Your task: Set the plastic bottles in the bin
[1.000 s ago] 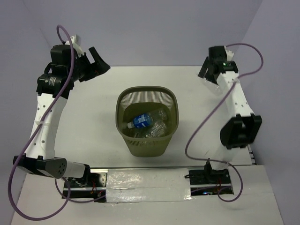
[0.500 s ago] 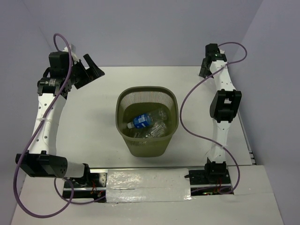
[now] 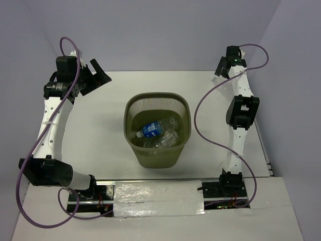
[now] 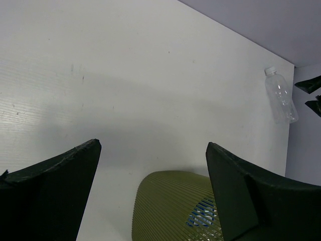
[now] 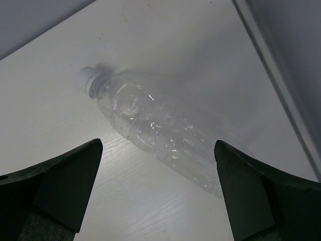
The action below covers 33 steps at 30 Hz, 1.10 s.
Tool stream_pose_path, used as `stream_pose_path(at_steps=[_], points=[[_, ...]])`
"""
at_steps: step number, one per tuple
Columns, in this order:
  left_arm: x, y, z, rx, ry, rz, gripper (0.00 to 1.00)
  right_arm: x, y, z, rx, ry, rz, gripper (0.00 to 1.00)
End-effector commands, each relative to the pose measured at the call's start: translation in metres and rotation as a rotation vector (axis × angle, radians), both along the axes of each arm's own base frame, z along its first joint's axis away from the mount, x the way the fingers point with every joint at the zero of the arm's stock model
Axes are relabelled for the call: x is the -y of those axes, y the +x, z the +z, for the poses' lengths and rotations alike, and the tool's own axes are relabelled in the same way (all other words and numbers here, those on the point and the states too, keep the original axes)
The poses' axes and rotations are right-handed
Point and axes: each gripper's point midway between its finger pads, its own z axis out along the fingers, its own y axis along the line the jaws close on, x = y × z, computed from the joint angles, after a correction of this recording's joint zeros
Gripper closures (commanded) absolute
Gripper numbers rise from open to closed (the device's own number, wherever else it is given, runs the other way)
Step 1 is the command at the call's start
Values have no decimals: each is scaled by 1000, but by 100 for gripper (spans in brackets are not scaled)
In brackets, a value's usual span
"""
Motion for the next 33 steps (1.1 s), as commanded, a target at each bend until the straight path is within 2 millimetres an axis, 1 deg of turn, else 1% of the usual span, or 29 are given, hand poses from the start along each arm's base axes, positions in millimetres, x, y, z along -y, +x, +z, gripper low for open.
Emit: stream_pose_path(at_steps=[1,5,7,9,10,12,13,14,15,20,22,24,25,26,27,28,29,30,31,32,33], points=[[-2,4,5,32,0,8,1,5,14,-12,81,164,-34,0],[-3,2,6,37,2,11,1,-5,12,-21,72,221,-13,0],[-4,2,7,39,7,16,1,-7,7,-32,45,237,-18,0],[-4,0,8,44,9,14,1,-10,2,-33,39,249,-15,0],[-4,0,7,43,9,11,1,-12,-4,-42,14,254,-19,0],[-3,-1,8,46,5,10,1,-15,-13,-47,-5,265,-18,0],[-3,-2,8,45,3,9,1,-17,-16,-48,-10,266,-17,0],[-2,-3,9,48,0,5,1,-17,-19,-42,-2,265,-16,0],[-2,-4,9,48,-1,3,1,-19,-25,-51,-24,267,-16,0],[0,-7,12,58,-3,-5,1,-21,-40,-56,-53,247,-17,0],[0,-9,11,56,-4,-5,1,-22,-44,-62,-81,242,-23,0],[0,-10,10,57,-4,-8,1,-24,-47,-68,-103,251,-35,8],[0,-11,11,58,-5,-11,1,-25,-48,-69,-105,258,-42,14],[1,-11,12,60,-5,-12,1,-26,-49,-69,-104,264,-45,28],[1,-11,12,60,-7,-14,1,-27,-53,-71,-108,275,-61,36],[1,-12,13,61,-8,-15,1,-29,-53,-61,-88,280,-63,43],[1,-12,13,63,-6,-16,0,-34,-56,-61,-85,288,-63,53],[2,-13,14,65,-8,-18,1,-36,-57,-55,-74,290,-63,57],[2,-13,16,68,-8,-18,1,-38,-58,-33,-33,288,-55,62],[2,-14,16,69,-8,-20,0,-46,-61,-26,-25,289,-39,62],[2,-15,19,75,-9,-19,1,-49,-64,-15,-11,285,-27,62]])
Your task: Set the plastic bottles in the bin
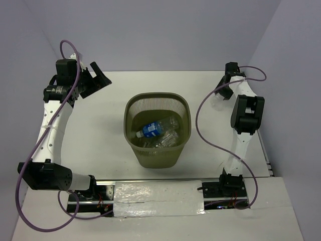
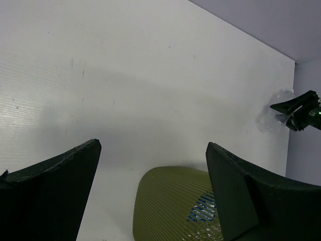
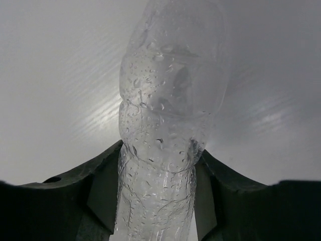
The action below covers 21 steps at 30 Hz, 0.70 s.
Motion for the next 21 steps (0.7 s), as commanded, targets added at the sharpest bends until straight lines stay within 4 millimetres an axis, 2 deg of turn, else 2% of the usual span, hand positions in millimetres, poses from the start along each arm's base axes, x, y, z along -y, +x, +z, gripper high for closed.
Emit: stream_pose_path(at_steps=[1,2,4,5,6,7,8,9,10,11,12,13,14,15,16,17,18,19,21], points=[[2,-6,26,82,-11,-18,1,-21,-1,102,194,-18,28,62],[3,-7,30,85,-13,-18,1,-31,-9,112,201,-24,52,62],[2,-10,30,67,-14,-10,1,-46,-21,149,262,-30,90,62],[1,-11,33,68,-12,-8,1,-54,-37,187,330,-45,113,61],[0,-12,33,62,-10,-4,1,-80,-47,209,373,-48,165,61],[0,-15,32,54,-7,-5,1,-90,-59,229,412,-71,195,60],[-1,-17,33,54,-6,-1,0,-100,-83,269,497,-82,218,59],[-1,-18,32,48,-3,1,1,-130,-99,288,544,-72,282,59],[-2,-21,31,43,-2,5,1,-145,-113,304,588,-67,327,57],[-3,-25,31,34,1,13,1,-152,-138,332,663,-70,356,57],[-4,-27,32,30,2,18,1,-162,-151,343,700,-60,383,57],[-4,-29,33,28,3,21,1,-187,-169,353,739,-30,459,56],[-6,-32,33,25,7,29,1,-199,-180,357,772,-20,509,56],[-6,-35,36,33,9,28,1,-198,-202,375,840,-16,520,56],[-6,-37,37,35,12,30,1,-218,-218,379,868,0,603,56],[-8,-39,40,43,16,32,1,-226,-227,374,878,6,639,56],[-9,-41,40,44,21,37,1,-230,-243,382,916,25,677,55],[-8,-42,41,45,23,36,1,-246,-256,372,910,32,767,54],[-9,-44,42,45,20,39,1,-258,-275,370,929,62,843,51]])
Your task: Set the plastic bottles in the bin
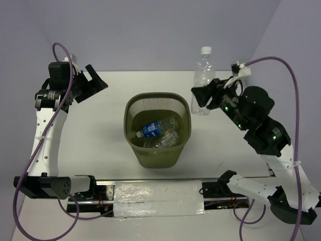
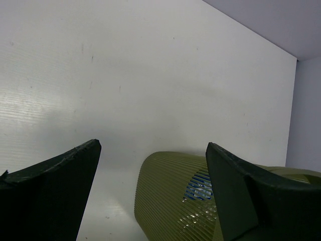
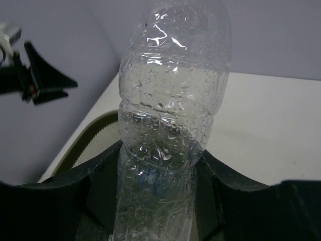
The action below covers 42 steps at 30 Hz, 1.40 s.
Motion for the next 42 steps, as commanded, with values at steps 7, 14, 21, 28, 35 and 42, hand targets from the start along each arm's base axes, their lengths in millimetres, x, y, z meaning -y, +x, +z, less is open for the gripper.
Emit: stream_pose_path(at_steps=[7,14,21,28,35,42], points=[[1,-14,22,66,-26,3,1,-60,-25,-85,-130,-157,207,47],[0,-17,23,67,-21,10,1,-94,-26,-75,-99,-134,274,47],[-3,-18,16,54,-5,20,1,-120,-30,-97,-135,-164,318,28],[-7,-15,11,36,14,29,1,-104,-25,-89,-139,-201,218,0],[-18,-16,30,75,61,73,1,45,5,-52,-143,-199,-447,0],[-13,-19,53,143,47,52,1,147,-8,-108,-309,-121,-698,0]])
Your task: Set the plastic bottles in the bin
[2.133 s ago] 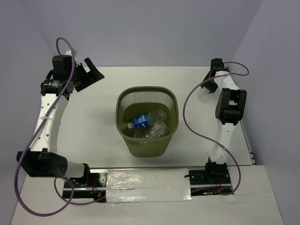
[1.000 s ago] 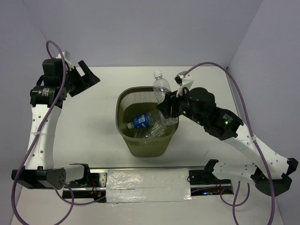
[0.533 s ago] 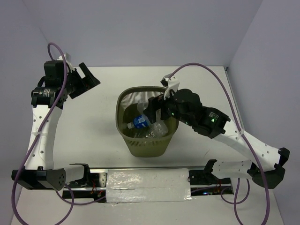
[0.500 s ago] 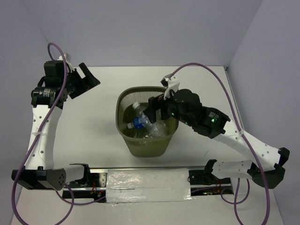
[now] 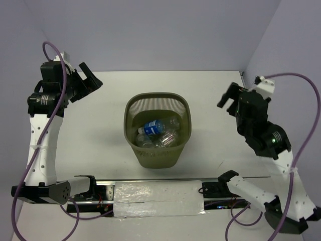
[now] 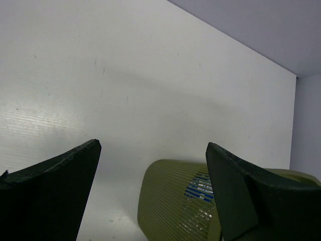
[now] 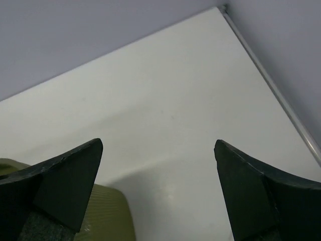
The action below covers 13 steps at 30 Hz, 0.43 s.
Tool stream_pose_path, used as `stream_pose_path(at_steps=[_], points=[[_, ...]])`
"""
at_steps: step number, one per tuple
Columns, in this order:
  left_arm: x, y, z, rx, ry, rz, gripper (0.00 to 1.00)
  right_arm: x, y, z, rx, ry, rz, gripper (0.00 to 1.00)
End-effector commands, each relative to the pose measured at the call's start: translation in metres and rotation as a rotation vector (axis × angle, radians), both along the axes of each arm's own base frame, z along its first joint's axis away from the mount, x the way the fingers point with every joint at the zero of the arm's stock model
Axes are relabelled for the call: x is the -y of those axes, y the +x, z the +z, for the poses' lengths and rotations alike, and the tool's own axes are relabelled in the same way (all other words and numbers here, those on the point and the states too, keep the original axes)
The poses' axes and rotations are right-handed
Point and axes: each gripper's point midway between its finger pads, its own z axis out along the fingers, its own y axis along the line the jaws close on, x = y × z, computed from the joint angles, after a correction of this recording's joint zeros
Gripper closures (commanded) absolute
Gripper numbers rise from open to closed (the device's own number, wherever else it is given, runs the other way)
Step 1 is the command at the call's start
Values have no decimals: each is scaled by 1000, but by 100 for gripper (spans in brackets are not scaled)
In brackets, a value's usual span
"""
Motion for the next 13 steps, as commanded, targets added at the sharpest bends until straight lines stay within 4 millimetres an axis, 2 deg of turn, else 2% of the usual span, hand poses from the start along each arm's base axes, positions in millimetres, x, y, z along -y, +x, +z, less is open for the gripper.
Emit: stream_pose_path(at_steps=[1,3,5,8,13], points=[[1,-3,26,87,4,-17,1,29,-18,-43,-111,11,-99,0],[2,-4,27,90,0,-18,1,34,-23,-69,-171,22,-142,0],[1,-3,26,88,-2,-17,1,31,-24,-90,-217,35,-139,0],[1,-3,24,88,-3,-17,0,23,-23,-109,-244,59,-109,0],[3,-1,19,71,-7,-23,1,20,-23,-122,-258,71,-111,0]])
